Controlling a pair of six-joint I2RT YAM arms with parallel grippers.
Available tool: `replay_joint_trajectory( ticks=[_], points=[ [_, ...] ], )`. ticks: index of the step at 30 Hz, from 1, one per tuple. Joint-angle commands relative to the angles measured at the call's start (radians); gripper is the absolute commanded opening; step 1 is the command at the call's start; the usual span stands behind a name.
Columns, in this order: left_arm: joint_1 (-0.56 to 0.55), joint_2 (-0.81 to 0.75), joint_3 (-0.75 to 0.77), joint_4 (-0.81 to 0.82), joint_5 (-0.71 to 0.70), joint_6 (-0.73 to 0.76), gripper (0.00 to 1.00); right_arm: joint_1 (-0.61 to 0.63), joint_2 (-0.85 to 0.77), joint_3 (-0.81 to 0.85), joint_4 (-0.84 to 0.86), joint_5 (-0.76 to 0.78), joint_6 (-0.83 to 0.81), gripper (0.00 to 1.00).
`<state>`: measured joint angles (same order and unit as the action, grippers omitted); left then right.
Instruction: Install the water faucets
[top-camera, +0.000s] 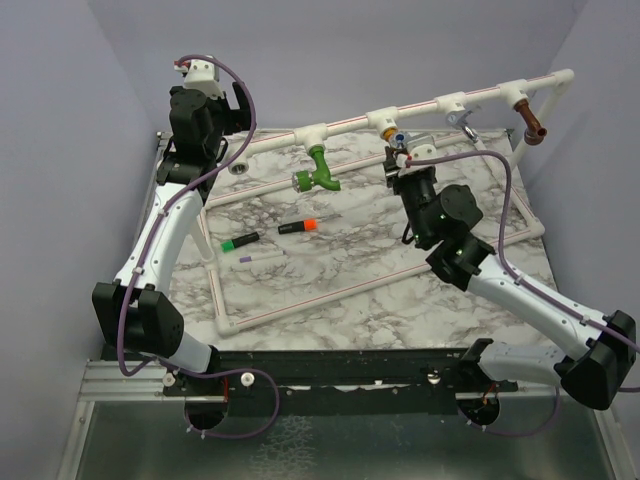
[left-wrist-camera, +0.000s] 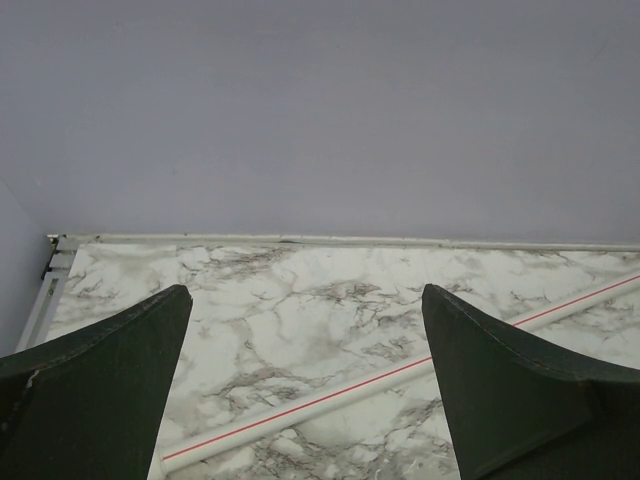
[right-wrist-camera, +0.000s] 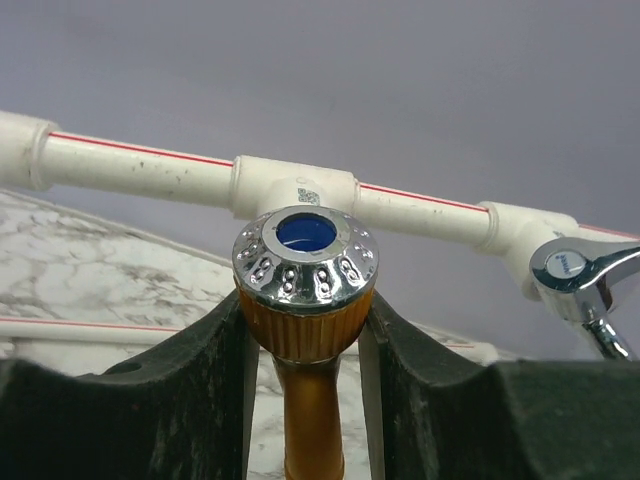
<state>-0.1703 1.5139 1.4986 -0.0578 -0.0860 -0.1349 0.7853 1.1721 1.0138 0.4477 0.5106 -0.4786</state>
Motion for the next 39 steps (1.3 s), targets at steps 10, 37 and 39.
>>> replay_joint_trajectory(
  ticks=[10,37,39],
  points=[
    [-0.026,0.093,-0.08,-0.182,0.029,-0.005,0.99,0.0,-0.069,-0.042,0.075,0.037,0.503,0.0],
    [-0.026,0.082,-0.08,-0.182,0.029,-0.005,0.99,-0.011,-0.182,-0.1,-0.04,0.049,1.655,0.01],
    [-0.026,0.084,-0.079,-0.182,0.029,-0.005,0.99,-0.011,-0.186,-0.083,-0.099,0.054,1.752,0.01]
  ],
)
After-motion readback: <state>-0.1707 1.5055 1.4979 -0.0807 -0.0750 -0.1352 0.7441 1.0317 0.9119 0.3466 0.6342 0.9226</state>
